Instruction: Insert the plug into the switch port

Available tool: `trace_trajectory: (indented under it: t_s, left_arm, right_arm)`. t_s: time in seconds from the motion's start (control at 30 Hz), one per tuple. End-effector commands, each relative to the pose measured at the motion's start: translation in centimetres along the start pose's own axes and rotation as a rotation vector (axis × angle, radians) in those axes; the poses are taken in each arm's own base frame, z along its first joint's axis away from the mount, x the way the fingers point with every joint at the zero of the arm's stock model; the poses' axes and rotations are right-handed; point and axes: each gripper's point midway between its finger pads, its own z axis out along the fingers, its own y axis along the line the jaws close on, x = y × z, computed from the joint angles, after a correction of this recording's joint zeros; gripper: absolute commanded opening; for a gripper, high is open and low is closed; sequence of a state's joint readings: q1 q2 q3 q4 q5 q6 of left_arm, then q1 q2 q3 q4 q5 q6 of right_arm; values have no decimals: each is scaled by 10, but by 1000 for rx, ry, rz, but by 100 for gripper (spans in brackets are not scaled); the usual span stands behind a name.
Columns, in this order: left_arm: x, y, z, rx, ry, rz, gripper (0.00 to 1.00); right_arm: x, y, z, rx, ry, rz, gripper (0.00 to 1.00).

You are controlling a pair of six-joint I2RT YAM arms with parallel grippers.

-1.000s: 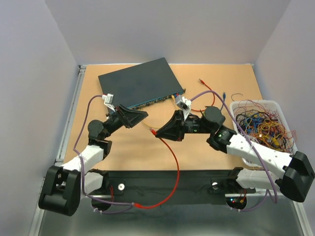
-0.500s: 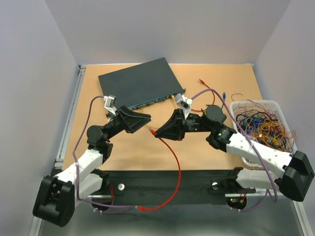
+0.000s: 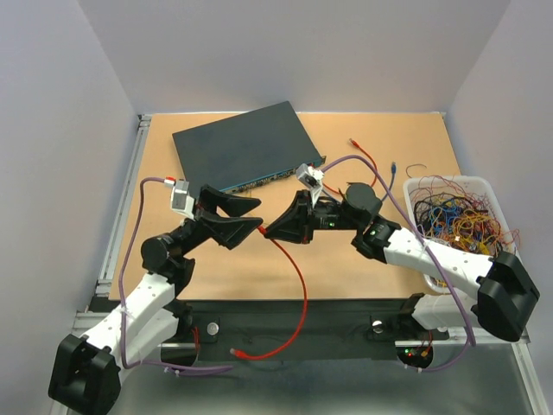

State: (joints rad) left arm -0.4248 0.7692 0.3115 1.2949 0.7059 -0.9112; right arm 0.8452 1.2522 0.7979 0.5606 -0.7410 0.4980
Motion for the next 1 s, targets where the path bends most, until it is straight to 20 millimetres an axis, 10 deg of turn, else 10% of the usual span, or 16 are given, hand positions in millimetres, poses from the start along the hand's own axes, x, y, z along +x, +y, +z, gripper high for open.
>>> trace_trajectory:
  t_s: [0.0,0.97]
  left_arm:
    - [-30,-35,7,127,-97,182,74]
    - [-16,-20,15,72,-53,170,58]
  right_arm:
    - [-37,19,3,-58,-94,-83,0]
    - [-83,26,0,-27,-202,-170,1]
